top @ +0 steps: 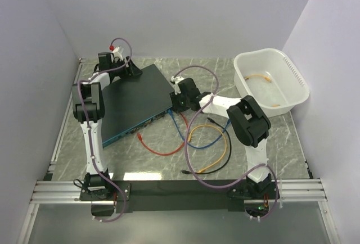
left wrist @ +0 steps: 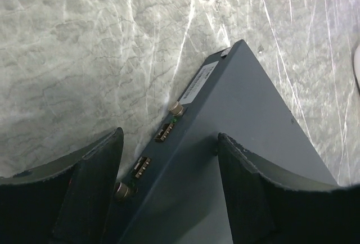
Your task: Insert the plug into the switch port
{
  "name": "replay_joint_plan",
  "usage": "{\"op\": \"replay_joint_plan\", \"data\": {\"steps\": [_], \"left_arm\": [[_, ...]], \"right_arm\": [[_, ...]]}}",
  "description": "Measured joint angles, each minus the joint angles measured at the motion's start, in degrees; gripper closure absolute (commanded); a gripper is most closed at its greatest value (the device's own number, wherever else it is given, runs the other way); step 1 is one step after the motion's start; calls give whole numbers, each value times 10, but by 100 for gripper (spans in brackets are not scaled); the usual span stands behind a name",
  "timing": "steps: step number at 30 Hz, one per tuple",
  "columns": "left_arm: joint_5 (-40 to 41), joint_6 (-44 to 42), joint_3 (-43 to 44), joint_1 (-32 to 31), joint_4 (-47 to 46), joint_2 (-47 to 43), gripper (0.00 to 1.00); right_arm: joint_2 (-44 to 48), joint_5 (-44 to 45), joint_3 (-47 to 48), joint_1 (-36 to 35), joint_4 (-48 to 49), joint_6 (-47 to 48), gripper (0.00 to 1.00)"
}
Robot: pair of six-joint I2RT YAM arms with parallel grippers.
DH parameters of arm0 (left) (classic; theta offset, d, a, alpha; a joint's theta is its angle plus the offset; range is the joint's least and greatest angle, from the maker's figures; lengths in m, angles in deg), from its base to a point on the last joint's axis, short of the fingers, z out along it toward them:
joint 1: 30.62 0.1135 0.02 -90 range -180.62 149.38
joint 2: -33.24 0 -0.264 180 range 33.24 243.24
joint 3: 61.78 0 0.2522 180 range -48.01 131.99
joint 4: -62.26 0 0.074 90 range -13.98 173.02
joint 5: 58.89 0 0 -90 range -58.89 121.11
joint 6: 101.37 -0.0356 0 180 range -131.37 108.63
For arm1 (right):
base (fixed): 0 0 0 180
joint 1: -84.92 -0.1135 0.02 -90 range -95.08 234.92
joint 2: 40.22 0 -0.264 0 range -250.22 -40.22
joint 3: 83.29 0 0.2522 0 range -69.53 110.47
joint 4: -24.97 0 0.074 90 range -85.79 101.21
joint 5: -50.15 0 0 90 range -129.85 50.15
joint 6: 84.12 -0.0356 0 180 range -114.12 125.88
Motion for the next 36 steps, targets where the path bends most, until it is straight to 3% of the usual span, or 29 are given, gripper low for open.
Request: {"op": "replay_joint_plan", "data": {"steps": [7,17,21,25,30,36], "left_arm": [[35,39,1,0,1,-4,24],[66,130,0,21,28,-14,22],[98,139,-38,24,13,-45,22],[108,157,-114,29,26,-154,22],[110,180,-228,18,-28,-319,22],[125,182,-306,-23,-50,-405,22]], "right_arm": [[42,9,-69,-7,90,-3,45],[238,76,-161,-10,180,-16,39],[291,157,-177,-10,130,-56,38],[299,215,-177,11,44,-105,37],[289,226,-211,76,-39,-152,33],[250,218,-216,101,-90,-166,32]]}}
